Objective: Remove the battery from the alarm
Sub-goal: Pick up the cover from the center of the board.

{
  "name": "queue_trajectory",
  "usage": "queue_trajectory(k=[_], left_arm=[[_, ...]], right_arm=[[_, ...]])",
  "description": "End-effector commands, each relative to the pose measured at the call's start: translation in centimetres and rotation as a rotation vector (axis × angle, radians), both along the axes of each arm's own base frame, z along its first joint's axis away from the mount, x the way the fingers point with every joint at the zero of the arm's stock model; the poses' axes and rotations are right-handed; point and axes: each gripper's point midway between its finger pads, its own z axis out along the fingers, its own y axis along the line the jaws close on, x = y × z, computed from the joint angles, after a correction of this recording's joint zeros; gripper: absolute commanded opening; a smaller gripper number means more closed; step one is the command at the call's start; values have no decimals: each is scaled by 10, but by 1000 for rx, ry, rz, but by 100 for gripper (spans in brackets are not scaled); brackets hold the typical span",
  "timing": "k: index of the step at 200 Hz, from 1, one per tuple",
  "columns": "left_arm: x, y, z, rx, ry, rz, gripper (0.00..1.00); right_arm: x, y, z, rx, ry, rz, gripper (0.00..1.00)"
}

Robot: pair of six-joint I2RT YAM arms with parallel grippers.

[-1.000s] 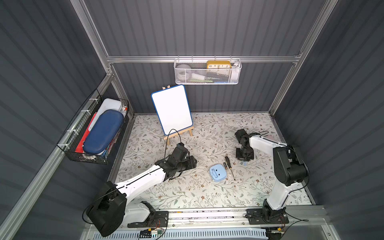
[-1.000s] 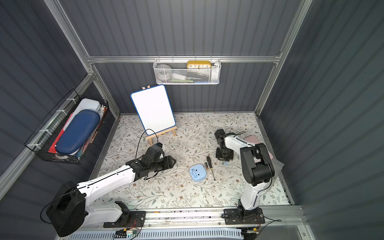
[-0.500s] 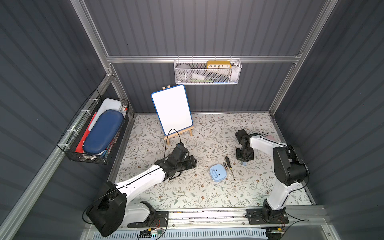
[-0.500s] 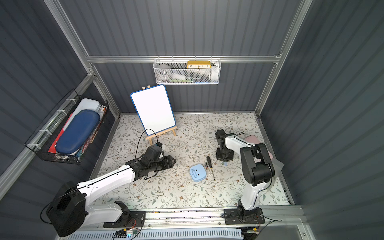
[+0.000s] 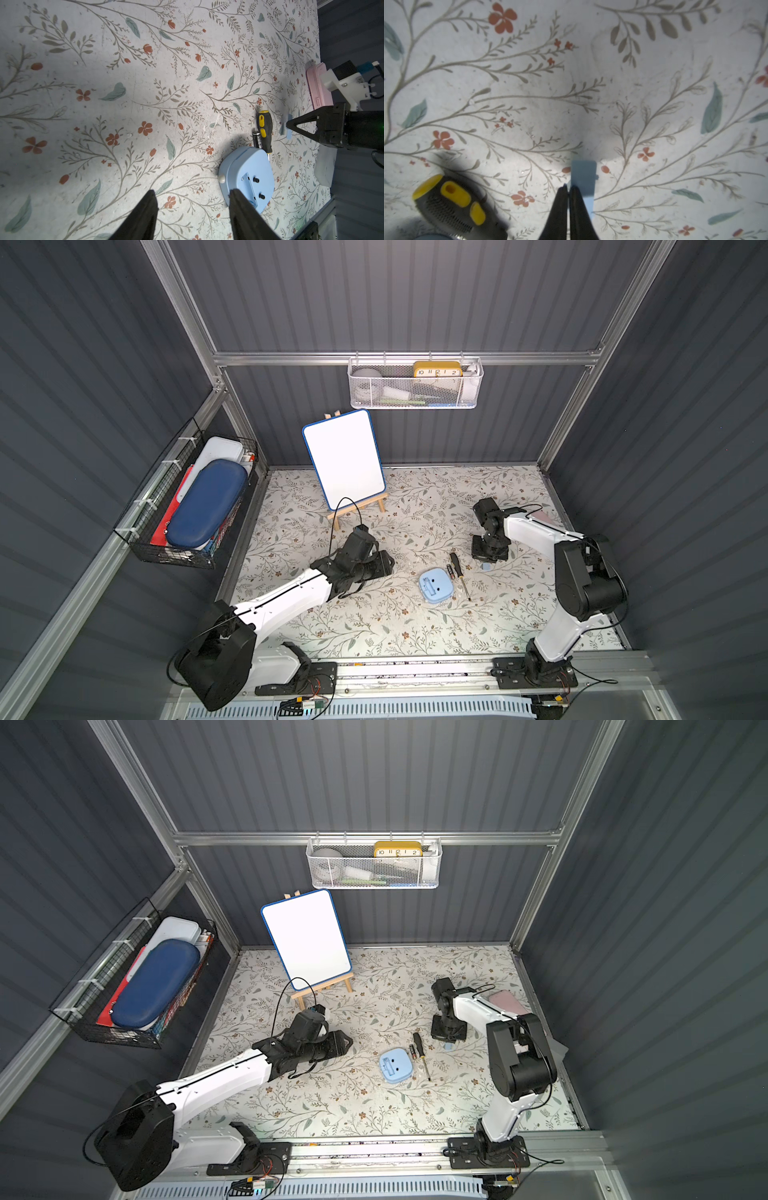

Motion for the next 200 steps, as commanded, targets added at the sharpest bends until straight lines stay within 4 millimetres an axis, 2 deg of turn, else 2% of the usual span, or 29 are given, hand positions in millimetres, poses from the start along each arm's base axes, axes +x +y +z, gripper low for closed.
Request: queue_trajectory(k=[1, 32, 52, 73, 87, 107, 122, 146, 174, 200], left_arm=[[11, -5, 13, -7, -51, -39, 60], [29, -9, 32, -75, -104, -99, 60], [30, -13, 38, -131, -143, -126, 60], [30, -13, 38, -136, -155, -135, 60], [30, -13, 40, -137, -160, -139, 60], [28, -14, 40, -145, -159, -151, 60], [26, -15, 39, -153, -152, -162, 60], [21, -13, 36, -149, -143, -162, 60], [17, -11, 38, -157, -139, -159, 60], [14, -11, 36, -164, -128, -160, 60]], right_arm=[[-5, 24, 15, 85, -37, 74, 7], [-11, 63, 47, 183, -106, 151, 6], [-12, 86, 72, 300, -152, 134, 5], [-18, 124, 98, 545, -152, 156, 6], [-23, 141, 108, 658, -144, 166, 6], [-34, 158, 107, 763, -94, 191, 7], [-46, 164, 95, 730, -54, 214, 7], [-67, 167, 78, 637, 1, 259, 6], [-85, 160, 63, 543, 52, 275, 6], [-101, 161, 55, 486, 80, 324, 6]])
